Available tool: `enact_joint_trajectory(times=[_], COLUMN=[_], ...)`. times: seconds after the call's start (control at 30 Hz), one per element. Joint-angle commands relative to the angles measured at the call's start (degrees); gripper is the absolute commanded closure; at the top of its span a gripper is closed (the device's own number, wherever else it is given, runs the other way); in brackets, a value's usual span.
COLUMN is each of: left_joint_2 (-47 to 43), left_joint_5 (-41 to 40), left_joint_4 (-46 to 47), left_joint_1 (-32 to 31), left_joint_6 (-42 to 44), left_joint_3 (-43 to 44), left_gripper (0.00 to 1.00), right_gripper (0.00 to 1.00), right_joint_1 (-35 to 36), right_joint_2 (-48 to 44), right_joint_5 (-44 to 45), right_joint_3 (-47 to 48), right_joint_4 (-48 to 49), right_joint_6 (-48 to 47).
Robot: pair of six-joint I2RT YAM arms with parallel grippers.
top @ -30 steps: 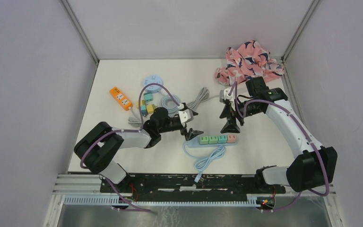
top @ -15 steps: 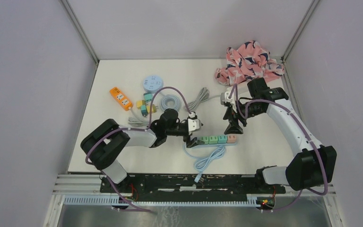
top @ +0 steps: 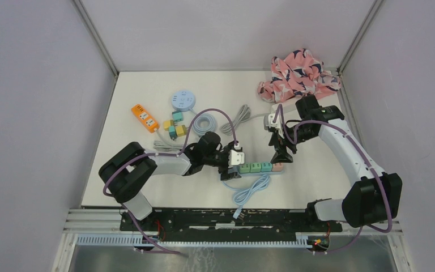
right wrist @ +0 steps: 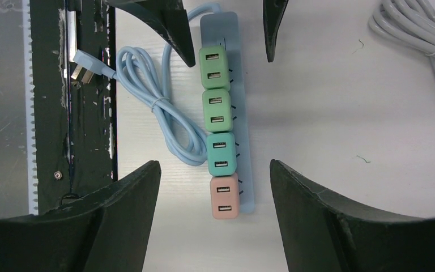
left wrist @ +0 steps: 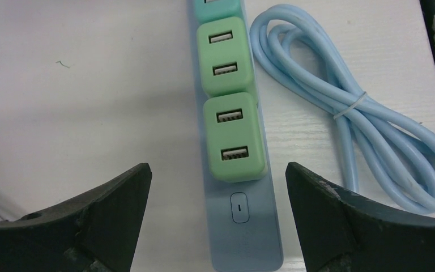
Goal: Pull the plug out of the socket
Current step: Remove the plug from the socket.
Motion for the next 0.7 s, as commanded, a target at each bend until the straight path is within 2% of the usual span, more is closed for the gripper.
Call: enact_joint_trajectory(times=[0.0,0.17,0.33,0.43,0.67], left_joint_2=[2.8,4.8,6.4,7.2,9.0], left_joint_5=[-1.0,-1.4,-0.7,-0.2,0.5], left_joint_4=[-0.7,-0.7,-0.1,0.6,2.9], left_joint_1=[-0.1,-0.1,-0.1,-0.2,-0.3], left_joint_6=[2.7,2.7,2.1,1.6,-0.1], left_joint_3=[2.8,3.0,3.4,3.6,3.5], left_gripper=[0.06,0.16,0.29,0.37,0.64], right_gripper=[0.24,0.24,0.21,0.2,0.25], right_joint_1=[-0.2,-0.2,-0.2,-0.2,-0.2], right_joint_2=[-0.3,-0.9,-4.0,-4.4,-1.6], right_joint_5=[0.2,4.2,6.0,7.5,14.0], right_joint_3=[0.6,-2.8,-11.9,-14.2,-16.0], right_joint_4=[-0.5,5.5,13.5,15.2,14.7], right_joint_6=[-1.4,0.0,-8.3,-11.7,-18.0])
